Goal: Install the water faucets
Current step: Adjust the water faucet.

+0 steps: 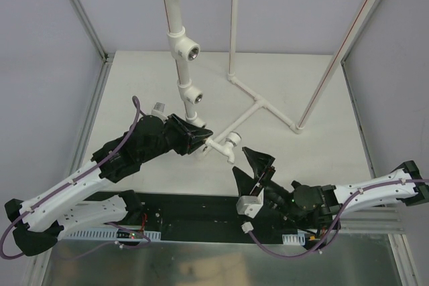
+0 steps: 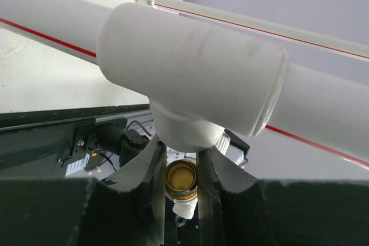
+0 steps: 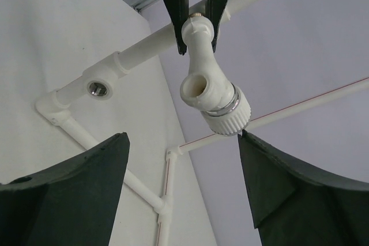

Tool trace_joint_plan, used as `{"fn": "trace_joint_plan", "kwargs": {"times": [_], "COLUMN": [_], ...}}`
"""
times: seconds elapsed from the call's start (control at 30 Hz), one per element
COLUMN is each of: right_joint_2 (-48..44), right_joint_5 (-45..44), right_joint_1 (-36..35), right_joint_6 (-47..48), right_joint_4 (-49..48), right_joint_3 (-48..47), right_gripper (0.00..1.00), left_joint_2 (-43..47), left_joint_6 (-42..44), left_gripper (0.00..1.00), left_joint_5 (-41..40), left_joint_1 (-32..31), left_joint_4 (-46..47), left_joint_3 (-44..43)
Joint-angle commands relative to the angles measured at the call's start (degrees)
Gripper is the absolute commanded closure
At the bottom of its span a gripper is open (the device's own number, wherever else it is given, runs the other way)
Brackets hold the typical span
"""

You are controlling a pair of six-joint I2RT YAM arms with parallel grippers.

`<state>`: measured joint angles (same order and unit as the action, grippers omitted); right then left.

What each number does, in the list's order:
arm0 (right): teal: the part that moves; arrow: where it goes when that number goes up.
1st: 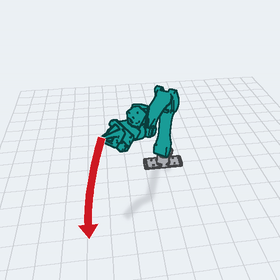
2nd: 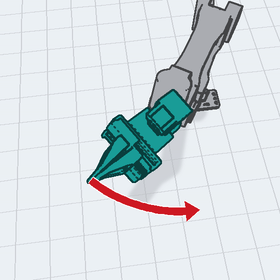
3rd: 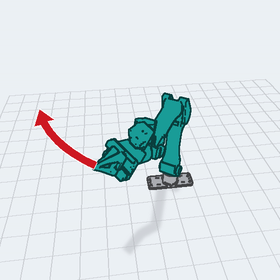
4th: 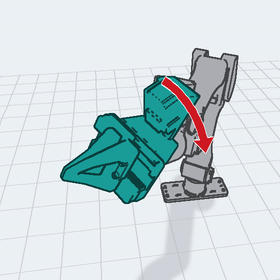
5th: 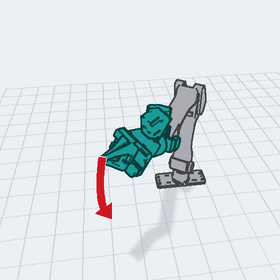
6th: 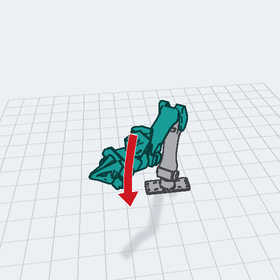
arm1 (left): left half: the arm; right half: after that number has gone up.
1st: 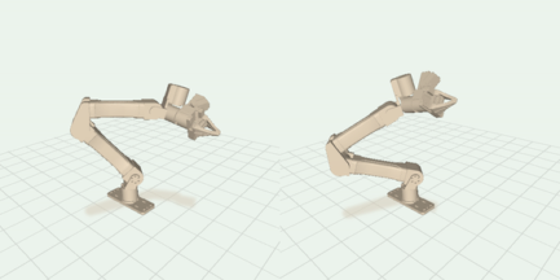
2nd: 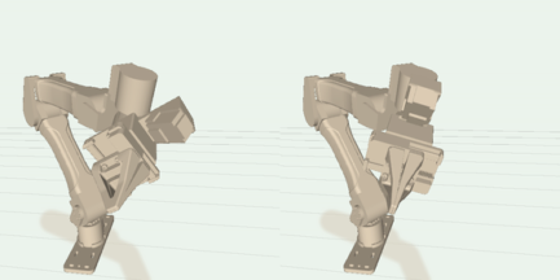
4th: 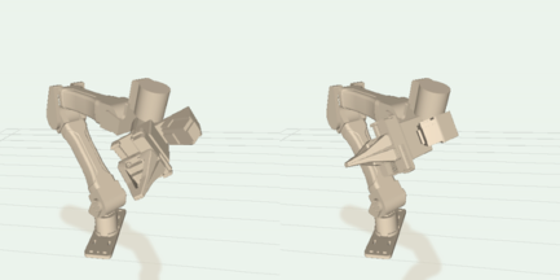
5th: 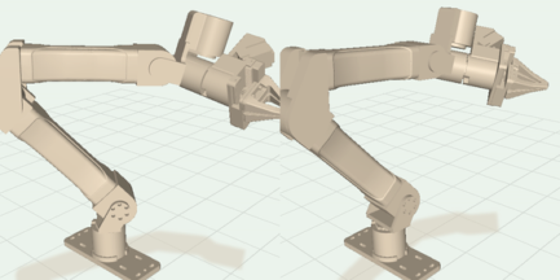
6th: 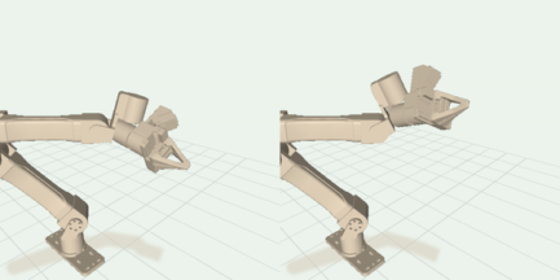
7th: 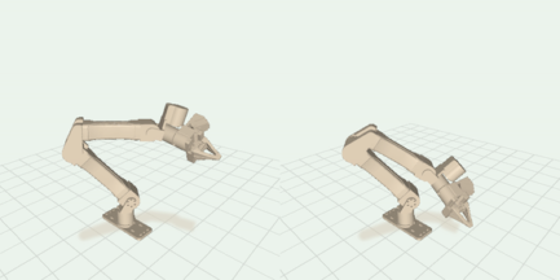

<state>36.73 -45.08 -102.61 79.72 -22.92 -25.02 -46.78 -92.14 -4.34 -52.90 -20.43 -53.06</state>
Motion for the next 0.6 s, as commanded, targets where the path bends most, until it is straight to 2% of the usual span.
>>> {"fn": "trace_joint_plan", "kwargs": {"times": [0.0,0.57], "right_joint_2": [0.1,6.07], "right_joint_5": [-2.12,3.16], "right_joint_1": [-0.66,-0.84], "right_joint_6": [5.79,7.73], "right_joint_4": [-4.16,4.99], "right_joint_3": [-2.4,-10.93], "right_gripper": [0.17,0.16], "left_joint_2": [-0.24,-3.49], "left_joint_6": [-2.78,-1.82], "left_gripper": [1.0,1.0], "left_joint_5": [-1.02,5.82], "left_joint_1": [-0.01,0.08], "left_joint_4": [-1.9,-2.25], "left_joint_3": [-2.4,-2.75]}}
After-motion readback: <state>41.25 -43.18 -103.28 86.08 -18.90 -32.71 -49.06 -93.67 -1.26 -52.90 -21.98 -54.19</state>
